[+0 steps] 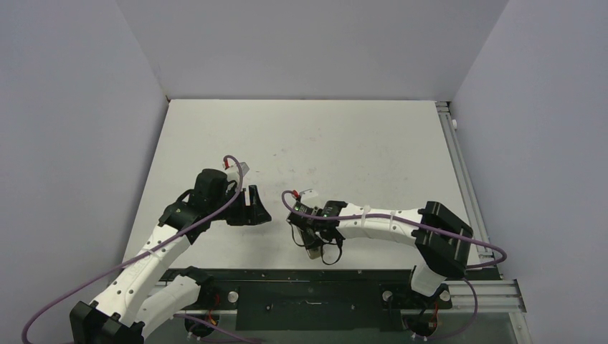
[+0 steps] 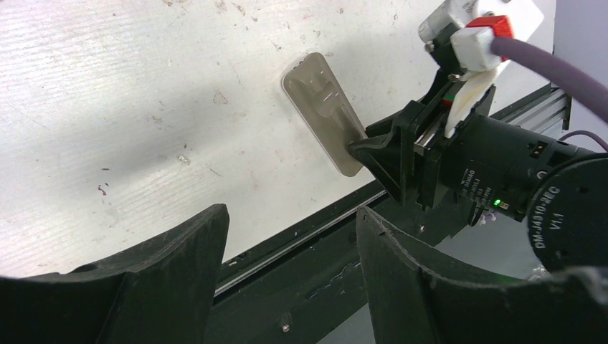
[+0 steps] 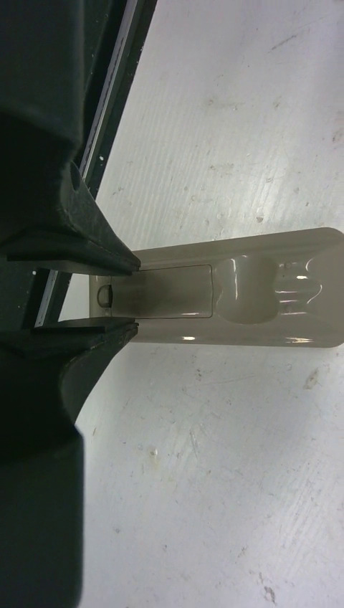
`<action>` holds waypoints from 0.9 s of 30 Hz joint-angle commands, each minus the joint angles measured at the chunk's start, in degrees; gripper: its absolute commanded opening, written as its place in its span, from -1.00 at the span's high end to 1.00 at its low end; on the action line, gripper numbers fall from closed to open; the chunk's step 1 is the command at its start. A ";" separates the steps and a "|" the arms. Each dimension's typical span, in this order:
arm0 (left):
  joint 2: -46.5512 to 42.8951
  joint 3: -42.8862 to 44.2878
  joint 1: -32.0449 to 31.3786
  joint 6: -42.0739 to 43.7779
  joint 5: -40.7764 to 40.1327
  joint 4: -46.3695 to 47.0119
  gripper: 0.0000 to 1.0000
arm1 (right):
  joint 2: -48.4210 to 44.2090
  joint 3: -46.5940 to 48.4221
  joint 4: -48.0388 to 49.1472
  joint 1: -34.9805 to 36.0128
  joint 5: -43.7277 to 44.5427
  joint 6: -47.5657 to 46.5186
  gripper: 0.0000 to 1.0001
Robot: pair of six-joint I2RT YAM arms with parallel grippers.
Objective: Load the batteries into the remote control
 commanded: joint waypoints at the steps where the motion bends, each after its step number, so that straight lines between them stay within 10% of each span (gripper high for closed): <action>1: -0.33 0.22 0.34 -0.06 -0.41 1.96 -0.25 | -4.70 1.95 0.58 0.79 3.95 0.36 0.38; 27: -0.60 0.13 0.32 0.08 0.44 2.29 -0.25 | -3.15 -3.94 6.74 3.89 7.22 3.51 -0.32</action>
